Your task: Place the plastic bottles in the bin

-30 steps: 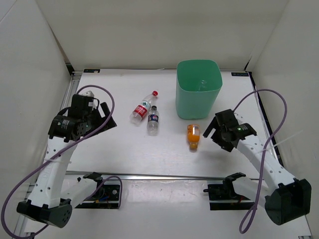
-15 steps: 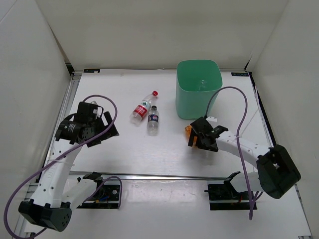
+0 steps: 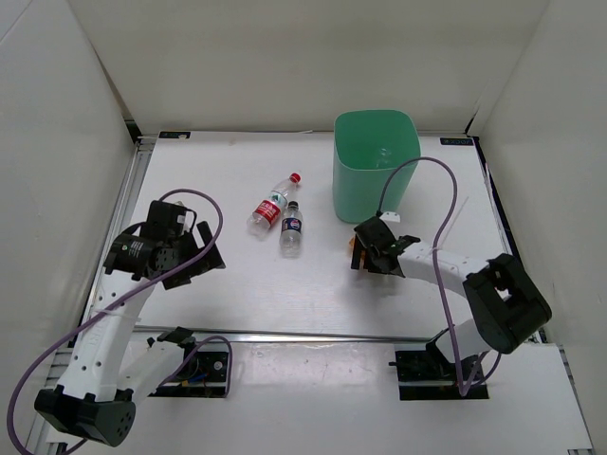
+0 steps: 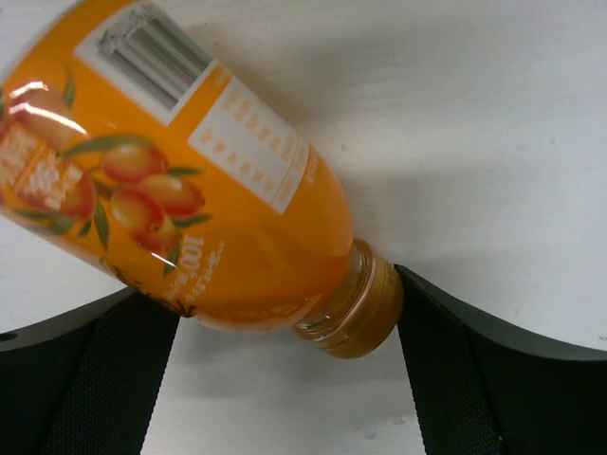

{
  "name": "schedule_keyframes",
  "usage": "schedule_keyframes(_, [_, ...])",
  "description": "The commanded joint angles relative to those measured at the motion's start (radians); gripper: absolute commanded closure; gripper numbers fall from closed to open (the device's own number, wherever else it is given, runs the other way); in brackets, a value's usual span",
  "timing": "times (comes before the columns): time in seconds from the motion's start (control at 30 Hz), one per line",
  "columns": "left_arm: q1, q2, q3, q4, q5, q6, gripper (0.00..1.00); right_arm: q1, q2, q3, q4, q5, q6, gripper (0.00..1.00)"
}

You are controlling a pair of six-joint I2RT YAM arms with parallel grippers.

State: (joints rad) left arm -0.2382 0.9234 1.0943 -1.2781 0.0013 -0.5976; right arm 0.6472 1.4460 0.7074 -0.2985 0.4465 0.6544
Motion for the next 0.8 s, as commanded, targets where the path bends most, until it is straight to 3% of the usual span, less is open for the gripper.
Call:
schedule_keyframes(0.0, [-0.004,-0.017,-0.007,-0.021,0.011,0.010,0.01,-0.018,0.028,0.053,0.048,0.014,-0.027,0.10])
schedule_keyframes(0.33, [-0.004,0.002,-0.007,-0.021,0.011,0.028,0.01,-0.031,0.053,0.072,0.039,-0.046,-0.015,0.24])
schedule_keyframes(0.53, [-0.004,0.002,-0.016,-0.010,0.020,0.047,0.01,-0.031,0.042,0.052,0.012,-0.078,-0.015,0.40])
schedule_keyframes(0.6, [-0.004,0.011,-0.025,0.000,0.020,0.047,0.01,-0.031,0.019,0.041,0.000,-0.088,-0.015,0.55])
schedule_keyframes(0.77, [-0.004,0.011,-0.043,0.022,0.040,0.056,0.01,0.001,-0.053,0.009,-0.071,-0.097,-0.015,0.62])
